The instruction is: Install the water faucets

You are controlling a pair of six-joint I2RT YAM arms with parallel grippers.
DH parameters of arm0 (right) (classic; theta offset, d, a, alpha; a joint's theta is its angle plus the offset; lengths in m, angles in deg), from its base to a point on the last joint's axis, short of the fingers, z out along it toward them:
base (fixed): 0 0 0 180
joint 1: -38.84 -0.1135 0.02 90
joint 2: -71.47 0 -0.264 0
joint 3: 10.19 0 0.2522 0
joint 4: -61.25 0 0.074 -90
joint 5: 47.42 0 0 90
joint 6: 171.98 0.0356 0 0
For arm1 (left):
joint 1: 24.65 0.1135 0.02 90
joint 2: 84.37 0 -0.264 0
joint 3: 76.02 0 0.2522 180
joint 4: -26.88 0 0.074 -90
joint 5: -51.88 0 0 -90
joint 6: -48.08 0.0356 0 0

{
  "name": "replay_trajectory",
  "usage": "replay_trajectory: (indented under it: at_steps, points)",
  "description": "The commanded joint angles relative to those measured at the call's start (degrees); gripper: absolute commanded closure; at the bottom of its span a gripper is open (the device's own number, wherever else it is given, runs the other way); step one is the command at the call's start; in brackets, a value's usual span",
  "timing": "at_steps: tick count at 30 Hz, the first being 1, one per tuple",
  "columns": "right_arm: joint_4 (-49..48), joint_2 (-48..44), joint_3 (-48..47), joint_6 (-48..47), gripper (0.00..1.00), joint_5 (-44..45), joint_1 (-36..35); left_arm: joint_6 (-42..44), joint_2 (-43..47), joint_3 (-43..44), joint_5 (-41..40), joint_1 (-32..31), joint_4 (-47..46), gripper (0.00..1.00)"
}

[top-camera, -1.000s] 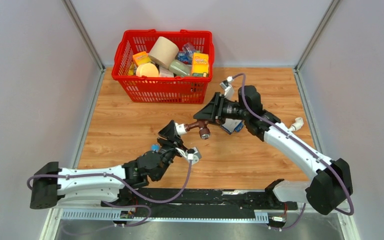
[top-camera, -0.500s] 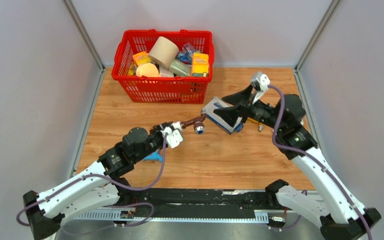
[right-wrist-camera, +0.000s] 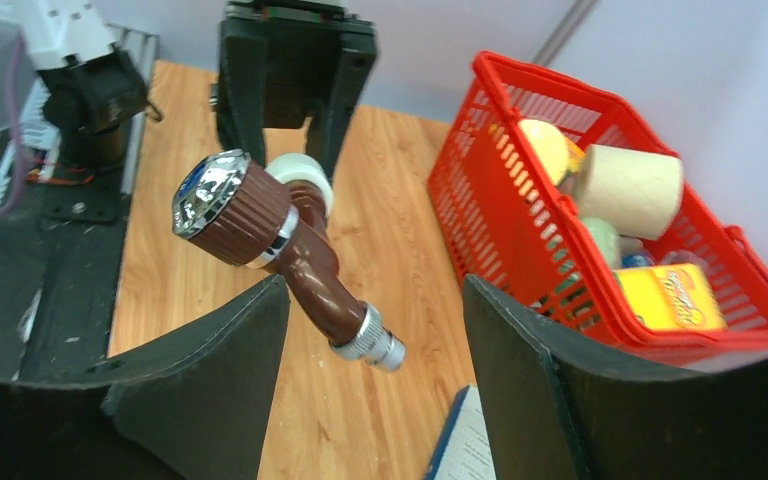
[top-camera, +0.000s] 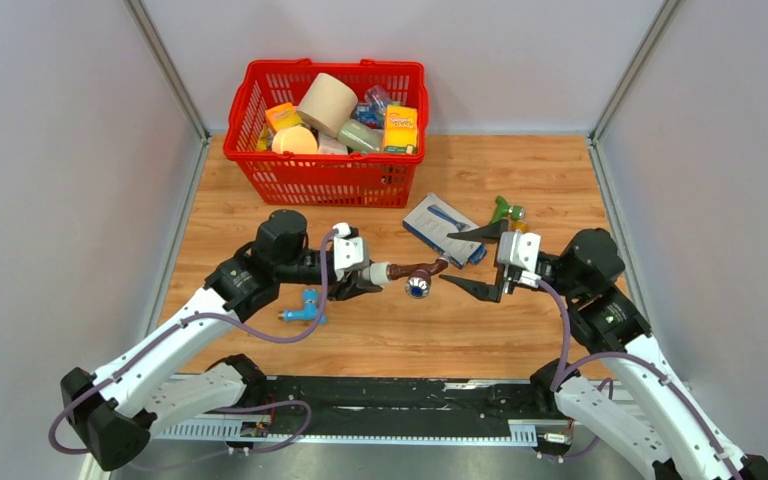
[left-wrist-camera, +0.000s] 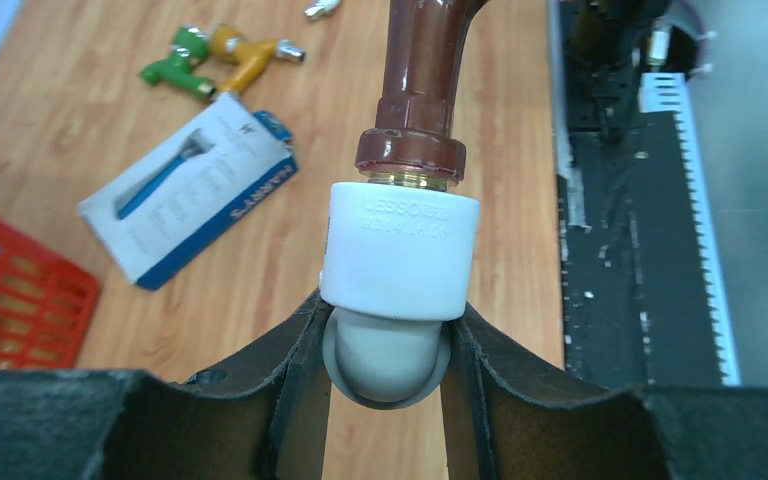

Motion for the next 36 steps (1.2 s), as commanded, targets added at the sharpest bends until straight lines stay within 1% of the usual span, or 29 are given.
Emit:
replay_trajectory:
  at_steps: [1,6,10,18,19,20,21,22,24,25,26,28,29,30,31,32,34,35,36]
  points:
    - [3.6,1.5,-2.6,-6.4,0.31,-6.2,-2.5,-1.9,-2.2,5.2,10.6,0.3,0.8,1.00]
    - [5.9,2.9,-2.9,-8.5,0.31,-4.9,-5.8,-1.8,-3.7,7.7,12.8,0.3,2.3,1.00]
    - [6.2,4.3,-3.3,-8.5,0.32,-4.6,-7.9,-1.0,-5.1,9.6,13.6,0.3,4.6,1.00]
    - [6.0,8.3,-6.9,-3.4,0.34,-4.2,-9.7,-0.1,-5.8,9.2,11.9,0.3,5.7,1.00]
    - [5.9,8.8,-7.2,-2.3,0.35,-4.5,-9.8,0.0,-5.7,9.1,11.6,0.3,5.8,1.00]
    - [5.5,9.4,-7.6,1.3,0.37,-4.1,-9.8,0.1,-5.4,8.9,11.3,0.3,5.8,1.00]
    - [4.1,10.2,-7.7,3.9,0.54,-3.4,-9.9,0.1,-5.4,9.0,10.8,0.3,5.7,1.00]
    - [3.9,11.3,-8.0,6.9,0.58,-2.3,-9.9,0.2,-5.1,8.7,10.5,0.3,5.6,1.00]
    - [3.9,14.1,-8.8,9.3,0.65,-4.6,-9.8,0.2,-4.7,8.5,9.9,0.3,5.3,1.00]
    - [3.8,15.5,-9.1,10.8,0.71,-5.1,-9.9,0.2,-4.5,8.6,9.6,0.3,5.1,1.00]
    - [3.6,16.6,-9.6,12.9,0.83,-4.5,-9.9,0.1,-4.2,8.6,9.3,0.3,5.0,1.00]
    - [3.4,19.1,-11.2,18.2,0.99,-3.2,-9.8,0.2,-3.3,8.3,6.8,0.2,4.6,1.00]
    - [3.4,20.8,-11.9,21.0,1.00,-1.7,-9.8,0.3,-2.6,7.8,3.5,0.0,4.0,1.00]
    - [3.1,22.0,-12.7,25.8,1.00,0.5,-9.8,0.7,-0.9,6.7,0.9,-0.2,3.3,1.00]
    - [2.5,22.9,-13.0,29.8,1.00,2.9,-9.8,1.9,0.1,6.0,-5.6,-1.4,1.7,1.00]
    - [2.5,24.3,-13.4,34.6,1.00,5.3,-9.8,2.6,2.4,4.0,-9.2,-2.3,0.7,1.00]
    - [2.5,26.6,-14.0,43.4,1.00,7.9,-9.2,5.9,5.4,0.8,-27.4,-5.9,-4.1,1.00]
    - [2.6,27.9,-13.8,47.9,1.00,8.7,-8.9,8.0,7.0,-0.2,-31.4,-9.1,-5.2,1.00]
    - [2.4,28.8,-13.4,53.2,1.00,8.9,-8.3,9.5,7.6,-2.3,-38.4,-10.8,-7.6,1.00]
